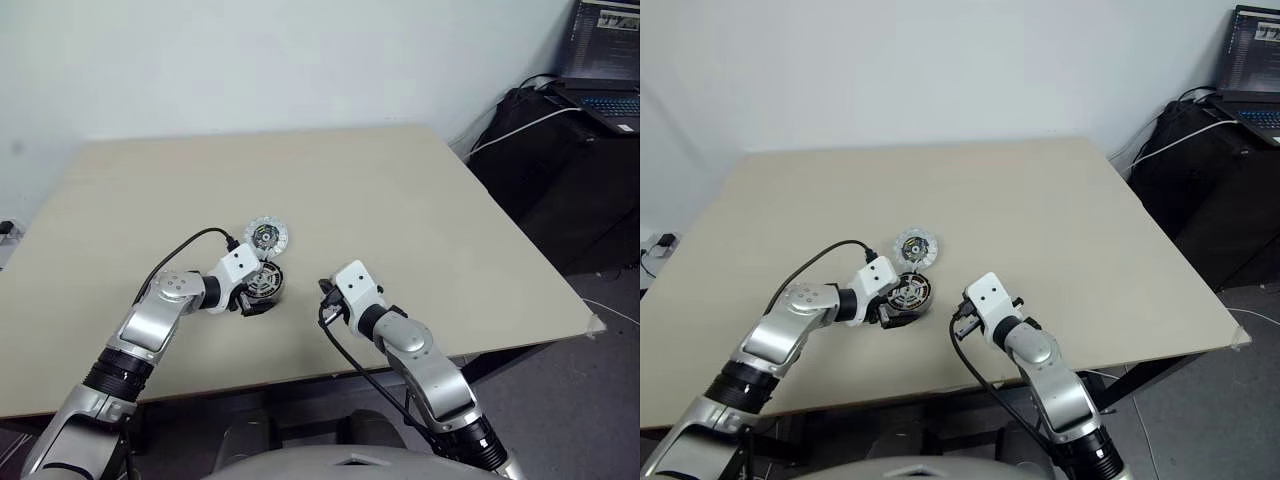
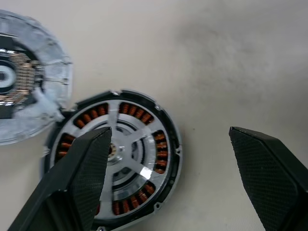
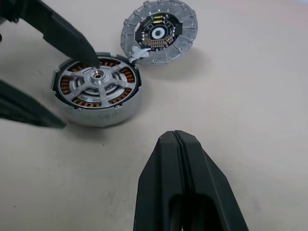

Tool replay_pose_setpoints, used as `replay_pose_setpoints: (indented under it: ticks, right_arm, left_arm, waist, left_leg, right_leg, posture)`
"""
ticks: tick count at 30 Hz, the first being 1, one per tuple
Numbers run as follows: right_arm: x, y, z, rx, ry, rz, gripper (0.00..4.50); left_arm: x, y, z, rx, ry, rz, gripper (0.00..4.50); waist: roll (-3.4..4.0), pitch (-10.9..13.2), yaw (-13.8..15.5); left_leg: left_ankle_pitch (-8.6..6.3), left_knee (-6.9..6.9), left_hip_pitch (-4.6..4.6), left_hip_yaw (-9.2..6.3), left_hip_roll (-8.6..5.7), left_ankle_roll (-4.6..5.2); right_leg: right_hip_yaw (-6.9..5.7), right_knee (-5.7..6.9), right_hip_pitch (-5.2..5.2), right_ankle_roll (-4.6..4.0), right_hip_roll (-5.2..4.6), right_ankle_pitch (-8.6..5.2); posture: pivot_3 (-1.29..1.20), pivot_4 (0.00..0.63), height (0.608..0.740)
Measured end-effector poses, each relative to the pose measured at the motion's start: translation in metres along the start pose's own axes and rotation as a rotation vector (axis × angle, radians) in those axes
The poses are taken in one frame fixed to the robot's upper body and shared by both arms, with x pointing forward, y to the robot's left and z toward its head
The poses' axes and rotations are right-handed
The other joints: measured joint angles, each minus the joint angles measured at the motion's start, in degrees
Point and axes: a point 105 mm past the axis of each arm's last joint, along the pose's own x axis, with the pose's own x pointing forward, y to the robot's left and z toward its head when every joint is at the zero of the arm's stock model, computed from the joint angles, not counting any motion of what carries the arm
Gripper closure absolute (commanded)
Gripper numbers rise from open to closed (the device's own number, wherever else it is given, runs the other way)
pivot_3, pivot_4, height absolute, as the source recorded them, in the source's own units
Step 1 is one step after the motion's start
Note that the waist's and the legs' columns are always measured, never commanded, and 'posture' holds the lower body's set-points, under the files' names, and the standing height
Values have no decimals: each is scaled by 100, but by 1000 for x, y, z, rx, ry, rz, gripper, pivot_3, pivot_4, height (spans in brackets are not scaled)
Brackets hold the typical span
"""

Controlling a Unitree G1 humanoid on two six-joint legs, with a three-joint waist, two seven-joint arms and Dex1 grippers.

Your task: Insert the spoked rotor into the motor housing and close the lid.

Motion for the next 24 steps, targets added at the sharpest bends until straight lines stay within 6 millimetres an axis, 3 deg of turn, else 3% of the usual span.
replay_pose_setpoints:
  ticks: [18, 21, 24]
  right_arm:
    - [-2, 0, -4, 19, 11, -25, 4500]
    - [-2, -1, -3, 19, 7, -29, 4500]
    - [-2, -2, -3, 21, 6, -37, 4500]
  left_arm:
    - [8, 2, -6, 77, 78, -29, 380]
    - [9, 3, -7, 76, 85, -29, 978]
    - [9, 3, -9, 80, 95, -28, 1924]
  waist:
    - [-2, -2, 0]
    - [-2, -2, 1]
    - [-3, -2, 1]
  left_leg:
    - [0, 26, 1, -4, 3, 4]
    - [-1, 30, 1, -5, 4, 4]
    - [-1, 31, -1, -5, 4, 4]
  right_leg:
    - [2, 12, 8, 11, 0, 7]
    - [2, 14, 7, 12, -1, 8]
    - [3, 14, 7, 12, 0, 8]
  posture:
    - [0, 0, 740]
    - [0, 0, 740]
    - [0, 0, 740]
